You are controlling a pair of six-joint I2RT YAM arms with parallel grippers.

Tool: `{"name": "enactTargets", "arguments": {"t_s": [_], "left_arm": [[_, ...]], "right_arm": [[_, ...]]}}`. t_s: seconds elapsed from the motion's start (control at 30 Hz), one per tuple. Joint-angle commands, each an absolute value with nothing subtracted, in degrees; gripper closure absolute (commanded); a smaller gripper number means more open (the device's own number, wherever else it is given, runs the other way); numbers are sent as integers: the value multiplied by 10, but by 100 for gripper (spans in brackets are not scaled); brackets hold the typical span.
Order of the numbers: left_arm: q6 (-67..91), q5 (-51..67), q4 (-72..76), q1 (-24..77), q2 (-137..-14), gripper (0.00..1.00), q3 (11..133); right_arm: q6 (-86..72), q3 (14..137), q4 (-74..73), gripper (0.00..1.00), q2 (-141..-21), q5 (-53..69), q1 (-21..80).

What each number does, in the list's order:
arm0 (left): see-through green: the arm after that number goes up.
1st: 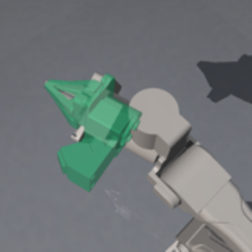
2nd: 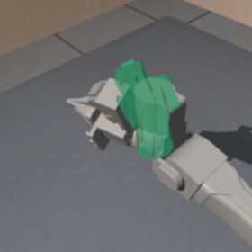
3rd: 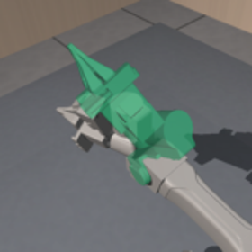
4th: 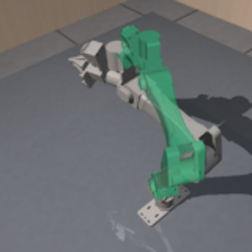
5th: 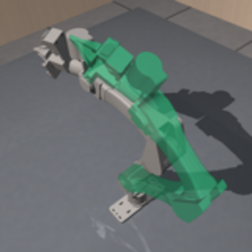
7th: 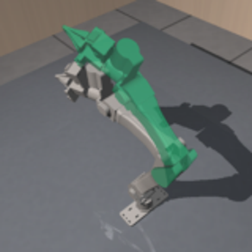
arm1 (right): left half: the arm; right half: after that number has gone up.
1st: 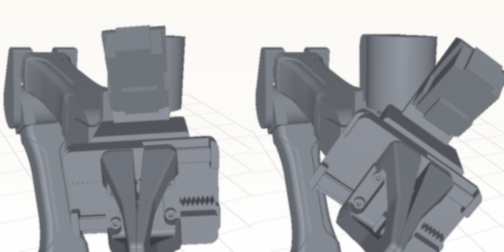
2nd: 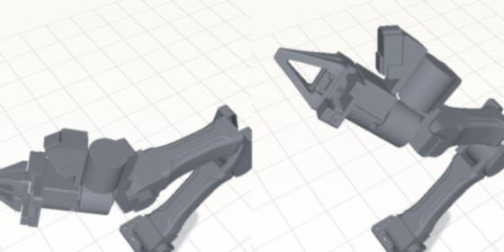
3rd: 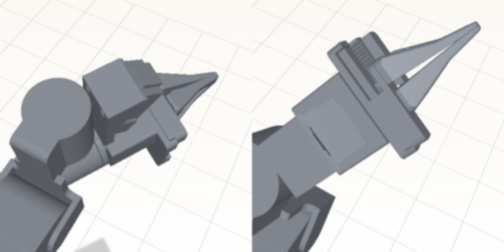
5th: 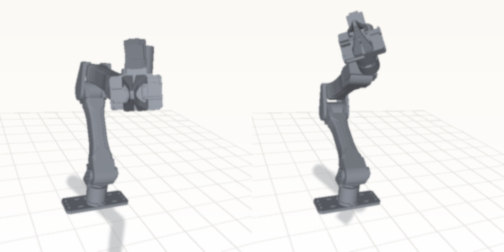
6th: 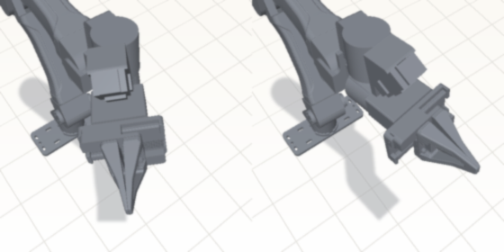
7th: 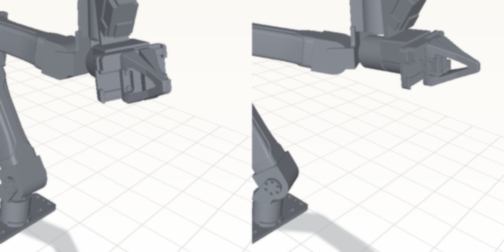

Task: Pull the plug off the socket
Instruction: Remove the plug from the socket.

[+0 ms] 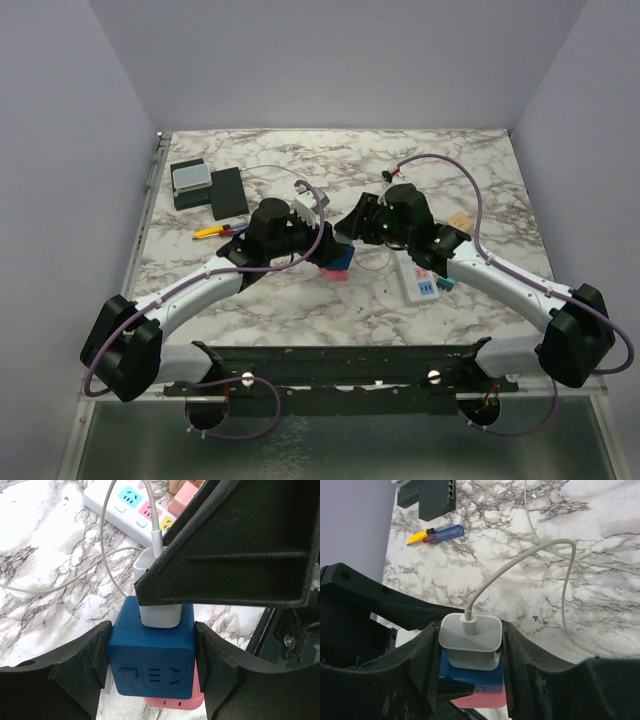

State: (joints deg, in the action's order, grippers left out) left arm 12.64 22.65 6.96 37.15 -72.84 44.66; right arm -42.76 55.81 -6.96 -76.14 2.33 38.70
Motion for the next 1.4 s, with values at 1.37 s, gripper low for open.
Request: {"name": "enactTargets", "arguments": {"t_s": [1.37], "left_arm": [[67, 201, -21, 403, -753, 100, 465]], "right_arm": [[-362, 686, -152, 99, -795, -106, 362]]}}
